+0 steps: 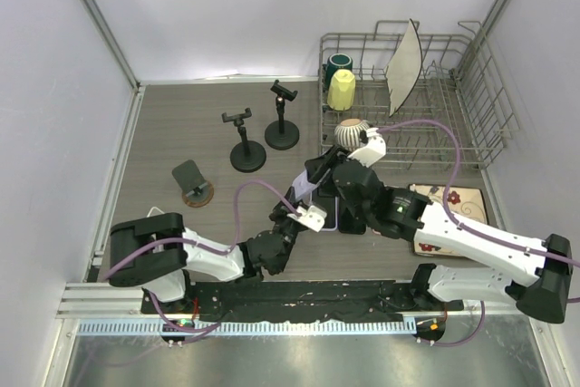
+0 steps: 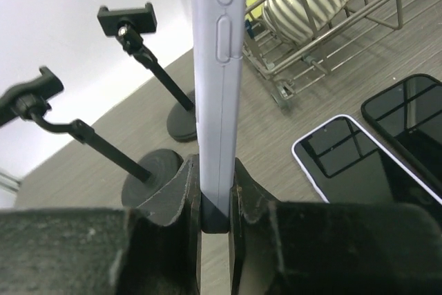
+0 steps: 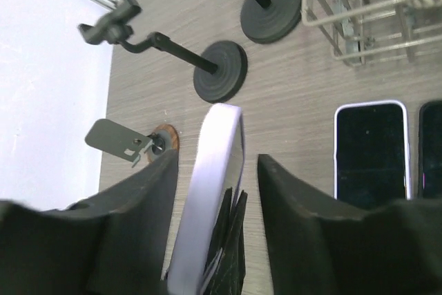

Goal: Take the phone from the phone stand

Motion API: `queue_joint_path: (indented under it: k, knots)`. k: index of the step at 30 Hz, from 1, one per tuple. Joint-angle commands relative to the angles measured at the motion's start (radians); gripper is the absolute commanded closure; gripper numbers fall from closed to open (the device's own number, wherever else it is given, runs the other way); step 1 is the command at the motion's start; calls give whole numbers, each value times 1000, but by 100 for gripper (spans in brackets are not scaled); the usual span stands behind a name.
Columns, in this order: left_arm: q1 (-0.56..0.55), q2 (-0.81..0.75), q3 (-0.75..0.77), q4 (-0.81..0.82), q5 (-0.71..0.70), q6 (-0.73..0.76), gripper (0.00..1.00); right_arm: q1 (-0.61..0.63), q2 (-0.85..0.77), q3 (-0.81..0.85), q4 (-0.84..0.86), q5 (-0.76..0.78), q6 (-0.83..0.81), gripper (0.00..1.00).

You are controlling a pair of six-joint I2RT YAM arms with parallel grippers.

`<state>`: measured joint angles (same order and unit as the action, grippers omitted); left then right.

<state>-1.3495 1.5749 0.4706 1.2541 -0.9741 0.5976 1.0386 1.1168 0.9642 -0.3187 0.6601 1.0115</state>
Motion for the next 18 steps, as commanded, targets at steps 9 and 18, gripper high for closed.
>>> queue_joint_path:
  k: [9, 18]
  knots:
    - [142, -426, -23, -579, 202, -758, 100, -3, -196, -22, 198, 199, -266, 16]
    - [361, -612, -46, -861, 601, -1056, 100, -3, -328, -65, 217, 240, -527, 16]
